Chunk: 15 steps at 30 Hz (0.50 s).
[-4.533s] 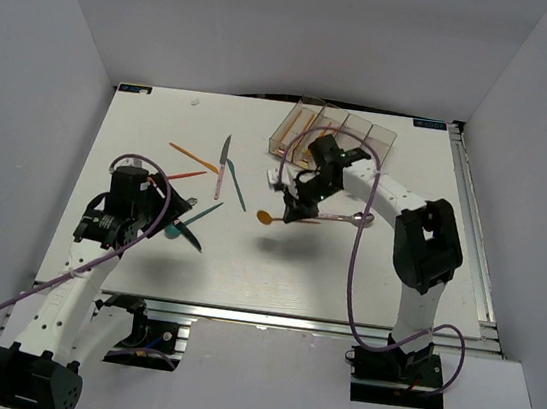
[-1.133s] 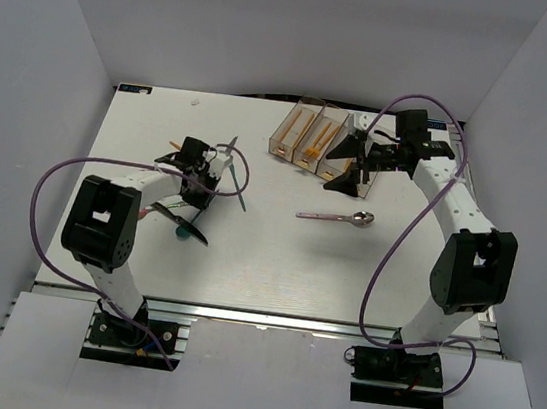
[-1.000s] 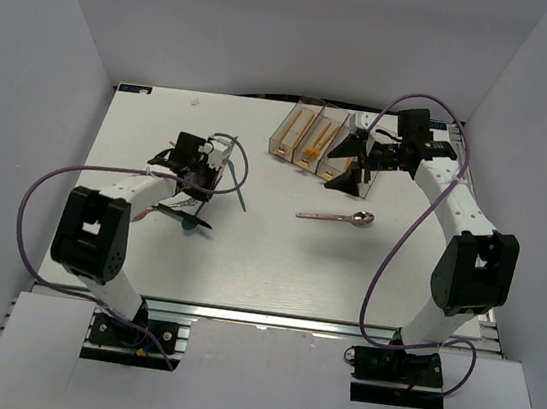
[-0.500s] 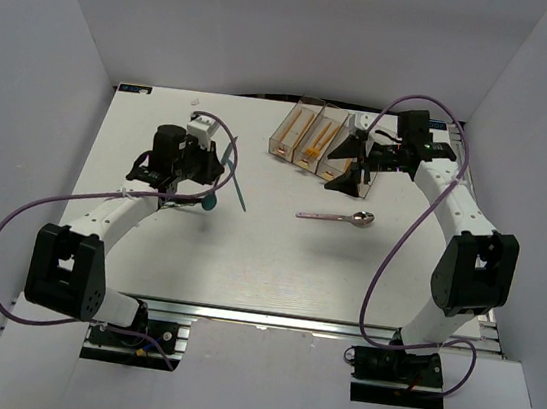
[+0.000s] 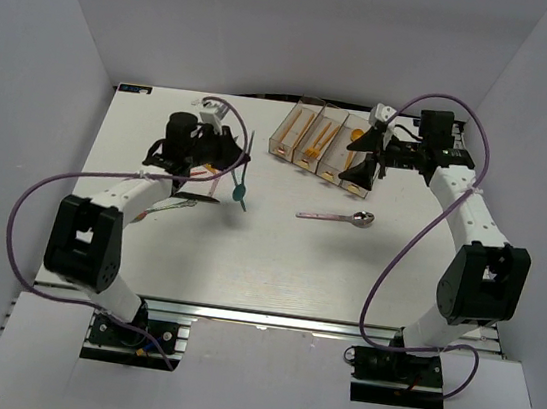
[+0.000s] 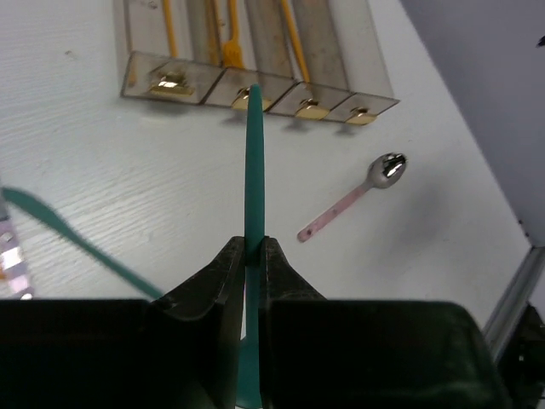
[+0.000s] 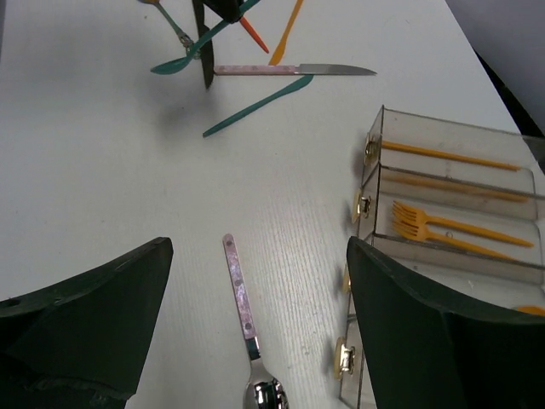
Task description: Sort the eating utensils into containers
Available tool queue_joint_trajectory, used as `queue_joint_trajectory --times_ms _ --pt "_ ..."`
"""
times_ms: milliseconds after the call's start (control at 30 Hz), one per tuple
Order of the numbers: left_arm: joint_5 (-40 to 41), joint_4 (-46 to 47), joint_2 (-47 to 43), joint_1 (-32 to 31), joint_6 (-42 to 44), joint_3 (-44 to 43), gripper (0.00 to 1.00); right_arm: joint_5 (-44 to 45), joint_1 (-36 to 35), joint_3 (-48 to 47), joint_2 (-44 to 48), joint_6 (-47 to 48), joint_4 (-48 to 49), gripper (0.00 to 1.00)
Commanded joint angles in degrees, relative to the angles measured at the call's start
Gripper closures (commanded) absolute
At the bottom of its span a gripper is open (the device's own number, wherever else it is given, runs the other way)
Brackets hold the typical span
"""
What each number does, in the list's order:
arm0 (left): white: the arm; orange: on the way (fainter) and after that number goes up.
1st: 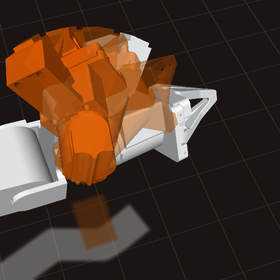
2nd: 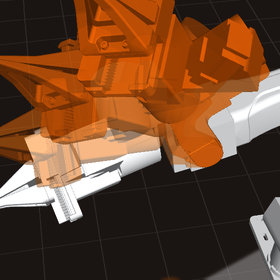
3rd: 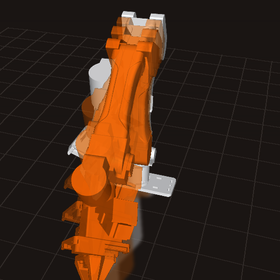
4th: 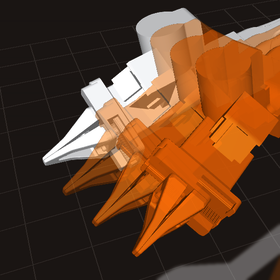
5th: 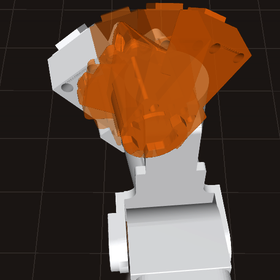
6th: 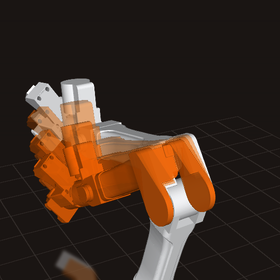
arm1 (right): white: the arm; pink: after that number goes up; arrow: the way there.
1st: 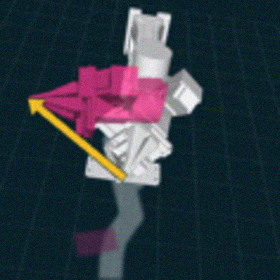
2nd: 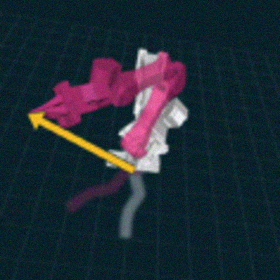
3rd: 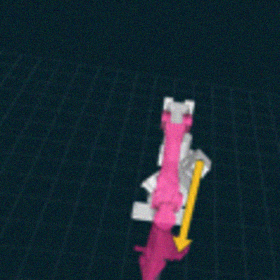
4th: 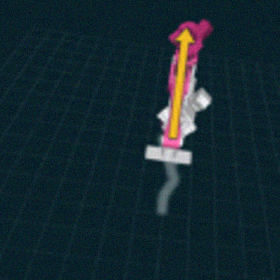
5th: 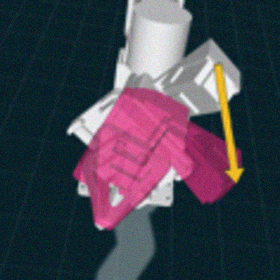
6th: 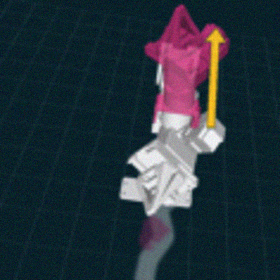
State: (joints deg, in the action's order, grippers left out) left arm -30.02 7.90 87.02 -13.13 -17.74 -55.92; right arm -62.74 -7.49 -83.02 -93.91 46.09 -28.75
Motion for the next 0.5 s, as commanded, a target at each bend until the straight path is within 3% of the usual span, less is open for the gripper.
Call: queue_joint_trajectory --times_ms 0,300,467 --pt "-5.31 4.84 5.95 -2.69 -5.99 -8.13 1.0 1.83 1.59 1.28 2.5 -7.49 5.98 0.11" --pt "-6.9 4.93 29.92 -12.18 -12.66 -34.58 1.0 6.22 2.83 4.62 2.85 -17.33 12.82 0.13" --pt "-4.09 4.84 43.65 -15.17 -15.48 -56.2 1.0 5.88 5.54 7.52 4.43 -24.02 18.81 0.13"
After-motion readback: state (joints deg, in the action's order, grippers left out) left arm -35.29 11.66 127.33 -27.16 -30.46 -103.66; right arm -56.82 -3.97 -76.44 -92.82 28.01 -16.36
